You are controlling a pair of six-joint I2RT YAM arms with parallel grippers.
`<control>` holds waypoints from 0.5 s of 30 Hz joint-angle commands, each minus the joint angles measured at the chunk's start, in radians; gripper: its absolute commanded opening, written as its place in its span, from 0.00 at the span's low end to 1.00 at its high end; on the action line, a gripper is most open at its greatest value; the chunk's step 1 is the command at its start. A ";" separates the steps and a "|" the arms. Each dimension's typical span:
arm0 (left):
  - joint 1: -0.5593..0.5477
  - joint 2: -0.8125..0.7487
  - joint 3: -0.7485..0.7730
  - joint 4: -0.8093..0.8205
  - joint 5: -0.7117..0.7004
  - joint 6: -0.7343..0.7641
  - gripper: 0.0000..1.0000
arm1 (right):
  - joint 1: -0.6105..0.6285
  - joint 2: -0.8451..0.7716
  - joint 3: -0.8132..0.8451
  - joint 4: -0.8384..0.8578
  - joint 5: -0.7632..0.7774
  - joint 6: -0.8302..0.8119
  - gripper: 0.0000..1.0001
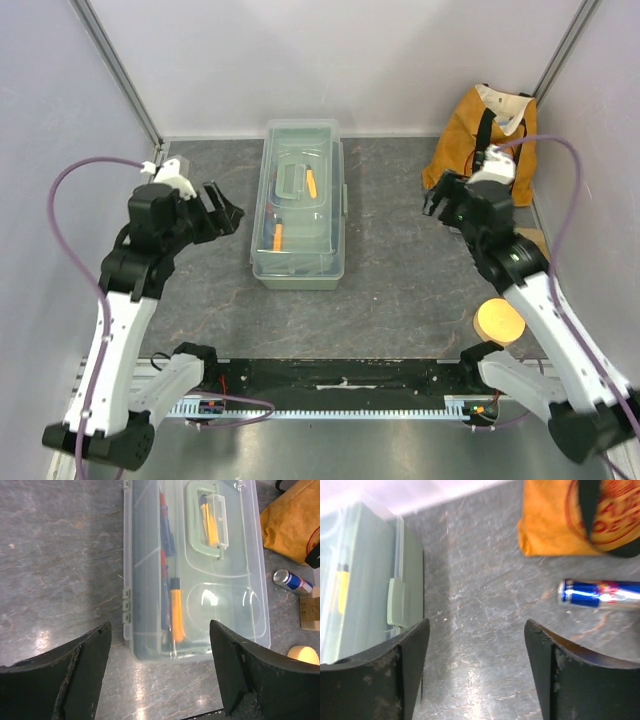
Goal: Pack the tool kit
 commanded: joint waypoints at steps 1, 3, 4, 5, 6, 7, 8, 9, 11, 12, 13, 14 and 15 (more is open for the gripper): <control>0.002 -0.136 0.034 -0.137 -0.069 0.075 0.85 | -0.004 -0.206 0.023 -0.136 0.121 -0.054 0.91; 0.000 -0.190 0.048 -0.165 -0.089 0.081 0.86 | -0.004 -0.273 0.045 -0.179 0.156 -0.057 0.98; 0.000 -0.214 0.057 -0.175 -0.095 0.091 0.86 | -0.004 -0.307 0.054 -0.193 0.176 -0.060 0.98; 0.002 -0.233 0.083 -0.204 -0.096 0.107 0.87 | -0.004 -0.336 0.066 -0.208 0.196 -0.060 0.98; 0.002 -0.245 0.100 -0.221 -0.140 0.111 0.88 | -0.006 -0.362 0.080 -0.225 0.224 -0.060 0.98; 0.002 -0.257 0.137 -0.260 -0.174 0.119 0.88 | -0.004 -0.390 0.100 -0.240 0.245 -0.060 0.98; 0.002 -0.267 0.165 -0.286 -0.199 0.127 0.88 | -0.004 -0.416 0.118 -0.254 0.279 -0.060 0.98; 0.002 -0.277 0.188 -0.304 -0.225 0.137 0.88 | -0.002 -0.434 0.134 -0.266 0.294 -0.065 0.98; 0.002 -0.294 0.229 -0.337 -0.254 0.151 0.89 | -0.004 -0.464 0.170 -0.285 0.319 -0.069 0.98; 0.000 -0.304 0.248 -0.346 -0.262 0.156 0.89 | -0.004 -0.474 0.189 -0.293 0.327 -0.071 0.98; 0.002 -0.310 0.264 -0.355 -0.267 0.156 0.89 | -0.004 -0.481 0.206 -0.302 0.333 -0.072 0.98; 0.002 -0.314 0.278 -0.363 -0.264 0.157 0.89 | -0.004 -0.484 0.222 -0.308 0.336 -0.074 0.98; 0.003 -0.316 0.295 -0.369 -0.265 0.157 0.89 | -0.004 -0.485 0.238 -0.316 0.337 -0.074 0.98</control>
